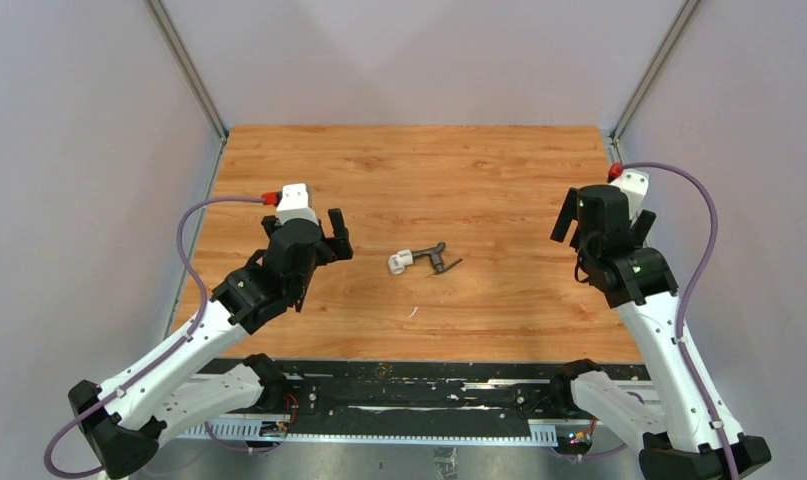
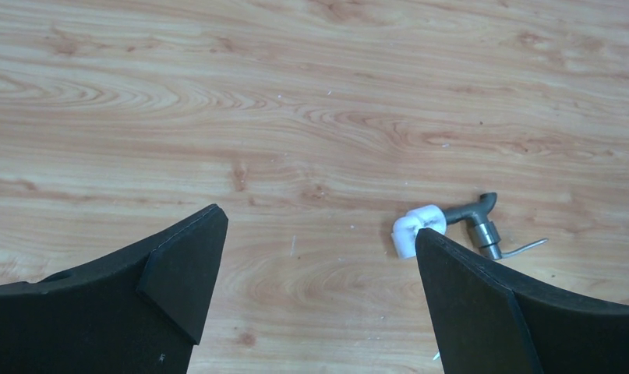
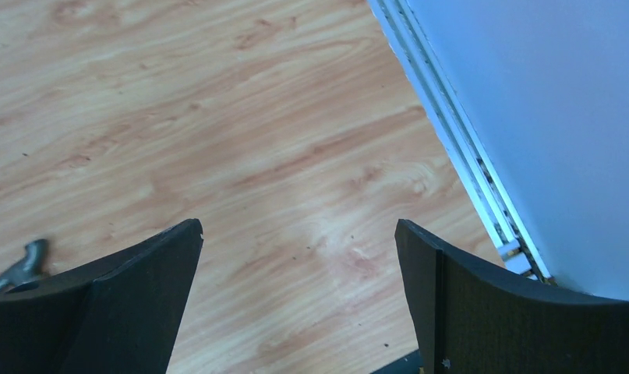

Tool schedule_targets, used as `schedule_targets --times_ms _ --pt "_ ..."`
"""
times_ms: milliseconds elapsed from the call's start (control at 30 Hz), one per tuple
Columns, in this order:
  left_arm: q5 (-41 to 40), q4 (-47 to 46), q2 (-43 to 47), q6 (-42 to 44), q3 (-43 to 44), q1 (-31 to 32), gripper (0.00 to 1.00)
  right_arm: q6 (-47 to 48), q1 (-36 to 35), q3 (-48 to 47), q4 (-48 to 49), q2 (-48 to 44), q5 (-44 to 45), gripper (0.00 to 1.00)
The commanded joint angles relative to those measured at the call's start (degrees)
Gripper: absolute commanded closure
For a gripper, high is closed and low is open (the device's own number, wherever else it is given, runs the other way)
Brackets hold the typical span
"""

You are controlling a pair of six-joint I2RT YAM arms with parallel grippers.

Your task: Install the water faucets

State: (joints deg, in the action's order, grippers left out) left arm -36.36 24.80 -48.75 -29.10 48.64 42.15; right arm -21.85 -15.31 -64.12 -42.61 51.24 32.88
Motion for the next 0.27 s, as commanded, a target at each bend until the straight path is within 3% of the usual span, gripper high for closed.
schedule_targets --times_ms 0,233 --pt "-2.75 3.66 -0.76 -1.83 1.48 -0.33 0.0 -1.41 0.5 1.9 -4.76 -0.97 4.69 0.0" --pt "-3.46 4.16 -0.81 -2.37 1.04 -0.4 0.0 -1.27 0.53 2.86 -3.96 -0.09 1.7 0.0"
